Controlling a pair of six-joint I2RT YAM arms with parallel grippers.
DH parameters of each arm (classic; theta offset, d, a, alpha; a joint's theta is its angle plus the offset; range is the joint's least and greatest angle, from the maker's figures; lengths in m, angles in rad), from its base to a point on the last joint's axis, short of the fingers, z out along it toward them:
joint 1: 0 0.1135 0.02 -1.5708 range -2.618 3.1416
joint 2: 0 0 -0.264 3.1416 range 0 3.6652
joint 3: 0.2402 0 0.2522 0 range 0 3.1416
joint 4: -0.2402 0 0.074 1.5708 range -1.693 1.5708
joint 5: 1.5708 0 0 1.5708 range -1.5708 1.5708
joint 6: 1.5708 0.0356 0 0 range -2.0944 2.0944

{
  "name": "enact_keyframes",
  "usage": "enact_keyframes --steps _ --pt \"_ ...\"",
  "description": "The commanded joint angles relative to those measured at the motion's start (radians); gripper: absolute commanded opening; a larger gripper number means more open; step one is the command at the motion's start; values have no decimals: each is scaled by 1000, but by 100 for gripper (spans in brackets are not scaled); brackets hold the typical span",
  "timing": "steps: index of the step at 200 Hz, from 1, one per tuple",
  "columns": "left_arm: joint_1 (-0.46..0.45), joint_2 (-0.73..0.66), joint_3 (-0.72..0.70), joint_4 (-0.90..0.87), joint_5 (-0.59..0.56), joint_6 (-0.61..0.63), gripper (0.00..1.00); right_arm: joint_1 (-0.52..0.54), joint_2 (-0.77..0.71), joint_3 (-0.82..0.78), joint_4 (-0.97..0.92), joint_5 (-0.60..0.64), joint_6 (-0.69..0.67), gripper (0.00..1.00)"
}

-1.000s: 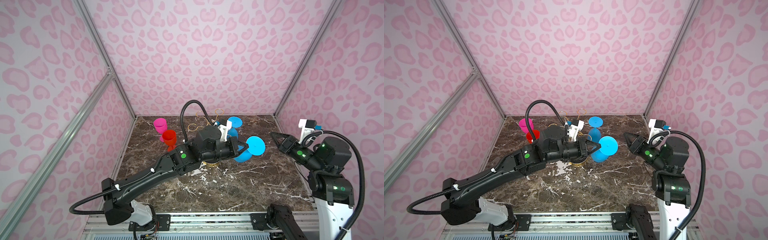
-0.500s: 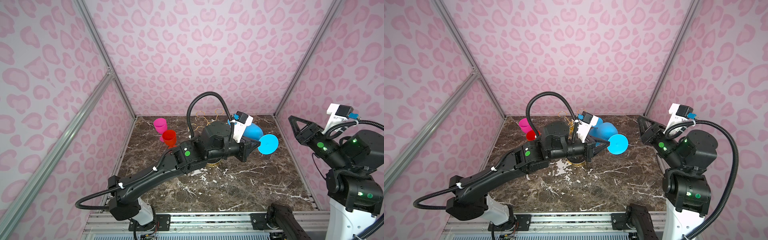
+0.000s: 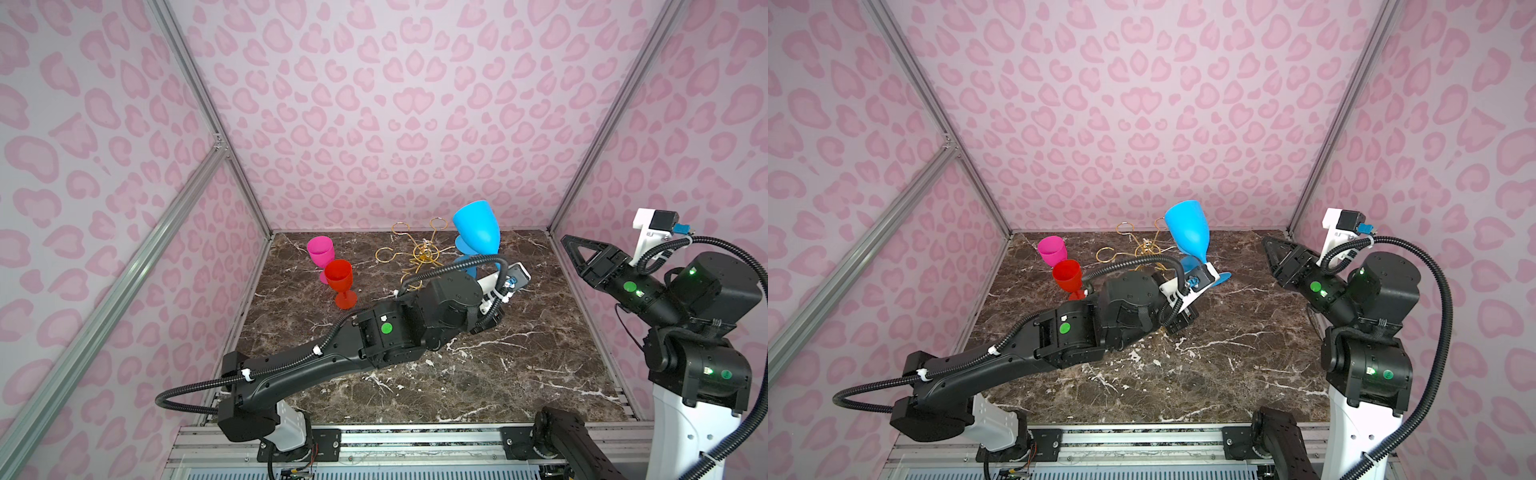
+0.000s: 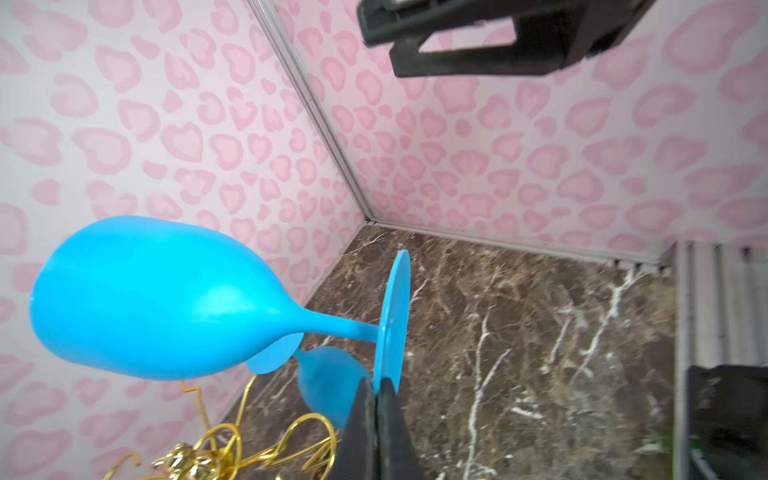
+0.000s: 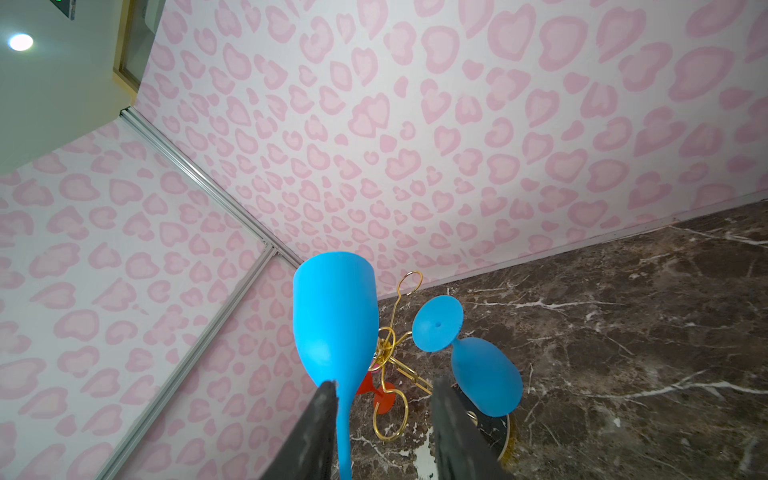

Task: Take the wine glass off the wine glass rack
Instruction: Pick up the wine glass from the wine glass rack.

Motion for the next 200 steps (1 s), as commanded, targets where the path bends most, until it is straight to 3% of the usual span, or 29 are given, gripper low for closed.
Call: enact_keyframes --steps 1,43,85,146,200 --pt "-9 -13 -56 128 -187 235 4 1 2 -13 72 -81 29 43" --pt "-43 -28 -167 317 -301 499 4 49 -5 -87 48 -145 -65 44" --pt "-81 -43 -231 419 -294 643 4 189 -22 -138 -73 -34 -256 42" --pt "-137 -49 -289 465 -257 752 3 361 1 -165 -77 67 -332 40" --pt "-159 -35 -286 503 -244 804 3 401 -2 -196 -87 85 -356 38"
